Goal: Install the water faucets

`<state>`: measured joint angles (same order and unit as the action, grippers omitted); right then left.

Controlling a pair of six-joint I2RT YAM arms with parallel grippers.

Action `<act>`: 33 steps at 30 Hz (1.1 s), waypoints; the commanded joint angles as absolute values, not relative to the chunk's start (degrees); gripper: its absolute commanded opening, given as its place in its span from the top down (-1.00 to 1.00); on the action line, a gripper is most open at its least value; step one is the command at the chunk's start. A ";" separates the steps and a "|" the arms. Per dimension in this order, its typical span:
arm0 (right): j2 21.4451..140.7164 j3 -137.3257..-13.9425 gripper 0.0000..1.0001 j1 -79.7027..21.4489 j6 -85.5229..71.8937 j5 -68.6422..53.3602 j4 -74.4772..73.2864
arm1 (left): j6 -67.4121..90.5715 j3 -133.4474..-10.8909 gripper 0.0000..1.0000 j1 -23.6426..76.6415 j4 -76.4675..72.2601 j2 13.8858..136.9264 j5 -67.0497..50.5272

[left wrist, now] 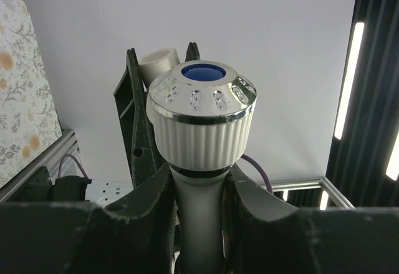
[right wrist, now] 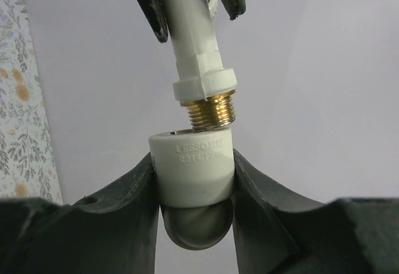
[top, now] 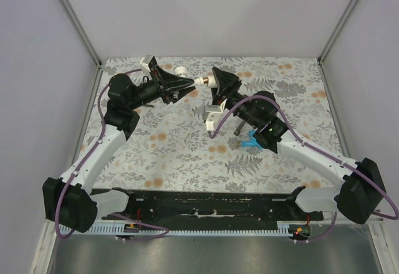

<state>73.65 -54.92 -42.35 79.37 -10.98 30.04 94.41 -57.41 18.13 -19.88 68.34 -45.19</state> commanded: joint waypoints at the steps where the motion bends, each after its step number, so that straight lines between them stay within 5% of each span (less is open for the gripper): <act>1: 71.11 -56.34 1.00 -42.36 81.12 -10.11 36.39 | 91.50 -61.08 0.96 18.46 -23.38 69.61 -47.81; 33: 70.31 -61.17 1.00 -43.24 80.25 -13.97 17.94 | 76.47 -61.79 0.96 20.57 -21.70 69.26 -43.33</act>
